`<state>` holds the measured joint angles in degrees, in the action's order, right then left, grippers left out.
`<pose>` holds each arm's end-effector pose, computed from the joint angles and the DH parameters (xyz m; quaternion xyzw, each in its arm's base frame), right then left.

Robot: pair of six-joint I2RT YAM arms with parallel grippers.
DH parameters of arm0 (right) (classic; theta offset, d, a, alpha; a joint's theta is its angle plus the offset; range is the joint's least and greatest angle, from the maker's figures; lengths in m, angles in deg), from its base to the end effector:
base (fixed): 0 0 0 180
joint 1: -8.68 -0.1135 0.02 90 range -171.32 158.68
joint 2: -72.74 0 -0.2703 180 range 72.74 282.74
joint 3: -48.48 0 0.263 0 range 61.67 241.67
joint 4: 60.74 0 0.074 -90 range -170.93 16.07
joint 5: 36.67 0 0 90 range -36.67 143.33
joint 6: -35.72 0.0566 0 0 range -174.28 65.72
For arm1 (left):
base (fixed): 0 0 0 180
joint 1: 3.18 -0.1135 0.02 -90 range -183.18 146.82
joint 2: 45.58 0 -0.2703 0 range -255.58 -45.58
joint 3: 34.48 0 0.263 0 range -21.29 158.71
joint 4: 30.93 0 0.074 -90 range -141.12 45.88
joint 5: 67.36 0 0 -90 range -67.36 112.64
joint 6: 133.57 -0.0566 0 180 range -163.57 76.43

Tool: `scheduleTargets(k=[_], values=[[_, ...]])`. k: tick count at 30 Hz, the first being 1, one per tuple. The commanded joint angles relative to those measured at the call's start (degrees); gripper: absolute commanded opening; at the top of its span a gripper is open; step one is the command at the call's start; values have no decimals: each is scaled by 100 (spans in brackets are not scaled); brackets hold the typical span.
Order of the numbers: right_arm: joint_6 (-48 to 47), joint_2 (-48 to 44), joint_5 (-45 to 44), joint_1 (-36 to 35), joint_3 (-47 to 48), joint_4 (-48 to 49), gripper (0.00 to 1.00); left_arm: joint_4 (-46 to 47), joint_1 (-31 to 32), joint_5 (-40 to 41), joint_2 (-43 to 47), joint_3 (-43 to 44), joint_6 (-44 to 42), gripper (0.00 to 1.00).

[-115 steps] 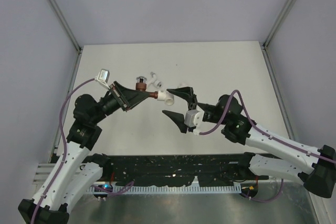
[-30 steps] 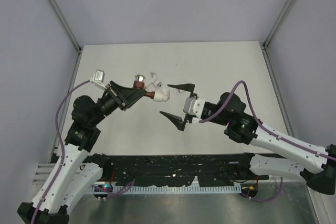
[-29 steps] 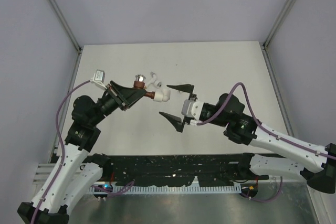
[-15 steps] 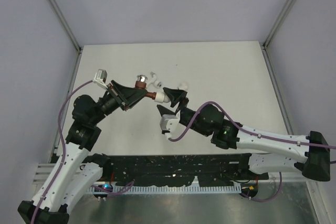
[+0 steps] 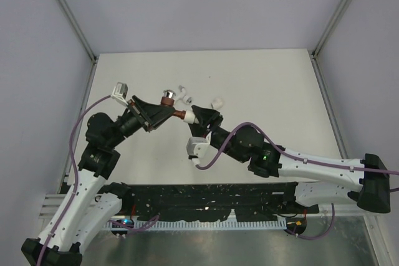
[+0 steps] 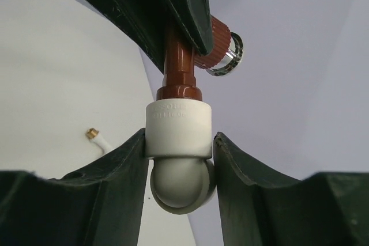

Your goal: Install the water faucets

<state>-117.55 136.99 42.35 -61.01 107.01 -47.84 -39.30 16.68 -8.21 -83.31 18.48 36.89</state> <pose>0.1117 0.2709 0.3469 -0.5751 0.3285 -0.0214 0.7489 0.1610 -0.0890 0.3626 -0.1509 0.6527 -0.6668 0.3265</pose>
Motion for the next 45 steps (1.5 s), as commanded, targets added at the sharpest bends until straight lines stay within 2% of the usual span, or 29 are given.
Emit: scheduleTargets(k=[1, 2, 4, 5, 6, 11, 15, 20, 21, 25, 32, 43, 45], values=[[1148, -140, 464, -27, 773, -779, 19, 1046, 27, -219, 196, 93, -355, 0], [1411, -149, 640, -18, 844, -1024, 11, 1169, 36, -237, 205, 66, -478, 0], [1920, -185, 964, 43, 1038, -1289, 5, 1529, 36, -307, 232, 31, -794, 0], [2158, -202, 1010, 139, 1125, -1334, 5, 1687, 27, -334, 249, 22, -1031, 0], [2578, -220, 1541, 201, 1169, -1439, 5, 1819, 44, -377, 267, 5, -1198, 0], [4397, -176, 3021, 920, 1416, -1466, 5, 2759, 36, -606, 390, -250, -1981, 0], [4771, -88, 3629, 1098, 1469, -1510, 5, 3349, 27, -598, 451, -452, -2096, 0], [4578, -123, 3516, 1089, 1486, -1782, 6, 2964, 36, -457, 469, -409, -2026, 0], [4560, -158, 3376, 1081, 1469, -1782, 18, 2902, 36, -413, 486, -400, -2026, 0], [4498, -167, 3077, 1063, 1539, -1940, 40, 2770, 36, -299, 574, -426, -2131, 0], [4568, 166, 2663, 887, 1987, -2502, 59, 2594, 36, -334, 653, -417, -2368, 0], [4507, 878, 1556, 535, 2698, -3382, 57, 2226, 88, -343, 750, -452, -2922, 0], [4472, 1019, 1424, 518, 2821, -3540, 53, 2111, 89, -369, 759, -435, -3036, 0]])
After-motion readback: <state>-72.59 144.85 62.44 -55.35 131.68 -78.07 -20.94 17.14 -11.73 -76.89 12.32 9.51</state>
